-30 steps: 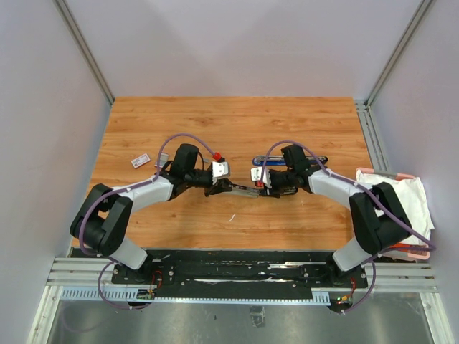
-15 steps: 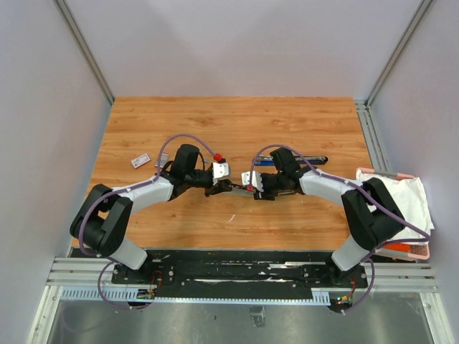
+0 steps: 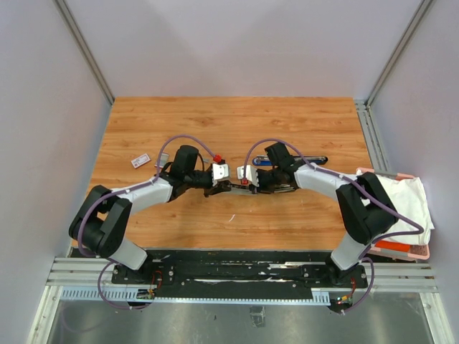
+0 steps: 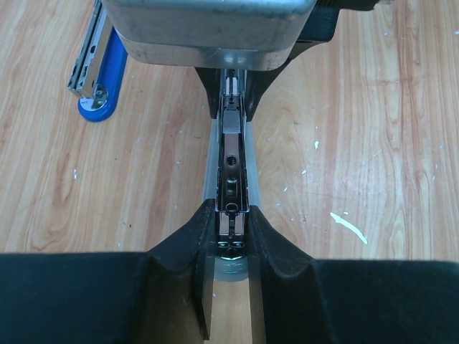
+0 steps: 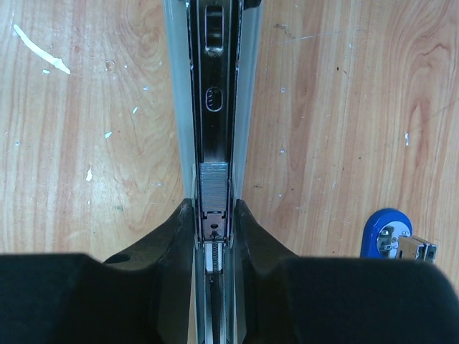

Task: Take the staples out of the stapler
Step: Unload the staple at the center of the board.

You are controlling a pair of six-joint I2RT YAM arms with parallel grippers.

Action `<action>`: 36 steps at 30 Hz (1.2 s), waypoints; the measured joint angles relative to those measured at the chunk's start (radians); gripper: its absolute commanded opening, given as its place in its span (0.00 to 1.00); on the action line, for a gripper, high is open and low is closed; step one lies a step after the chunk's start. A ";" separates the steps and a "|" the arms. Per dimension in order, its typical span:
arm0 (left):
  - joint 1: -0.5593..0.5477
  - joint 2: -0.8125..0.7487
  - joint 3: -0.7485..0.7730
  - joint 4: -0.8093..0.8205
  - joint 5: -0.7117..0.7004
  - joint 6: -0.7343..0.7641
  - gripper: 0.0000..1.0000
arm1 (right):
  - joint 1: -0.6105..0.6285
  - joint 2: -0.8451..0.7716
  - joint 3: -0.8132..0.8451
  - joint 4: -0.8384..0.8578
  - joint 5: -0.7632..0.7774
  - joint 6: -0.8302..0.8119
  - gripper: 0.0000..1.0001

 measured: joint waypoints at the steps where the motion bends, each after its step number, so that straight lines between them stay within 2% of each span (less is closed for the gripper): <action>1: 0.000 -0.001 -0.001 0.000 -0.003 0.000 0.31 | 0.000 0.002 0.003 -0.005 0.000 0.000 0.01; 3: 0.000 -0.005 -0.002 0.000 -0.010 -0.001 0.56 | 0.001 0.005 0.011 -0.016 0.000 0.000 0.01; 5: -0.001 -0.014 -0.003 -0.002 -0.027 0.005 0.69 | 0.002 0.006 0.016 -0.028 0.003 0.000 0.01; 7: -0.001 -0.027 -0.003 -0.003 -0.044 0.010 0.77 | 0.002 0.007 0.019 -0.040 0.010 0.000 0.01; 12: -0.001 -0.087 -0.012 -0.003 -0.098 0.009 0.85 | 0.002 0.007 0.033 -0.064 0.040 0.006 0.01; 14: -0.001 -0.113 -0.012 -0.003 -0.116 0.011 0.92 | 0.002 0.011 0.042 -0.075 0.056 0.013 0.01; 23: 0.001 -0.235 -0.056 -0.017 -0.211 0.093 0.97 | 0.018 0.066 0.121 -0.107 0.137 0.034 0.01; 30: 0.000 -0.279 -0.183 0.016 -0.263 0.325 0.99 | 0.021 0.071 0.137 -0.151 0.131 0.034 0.01; 36: -0.007 -0.253 -0.303 0.153 -0.286 0.526 0.97 | 0.021 0.091 0.169 -0.194 0.123 0.034 0.01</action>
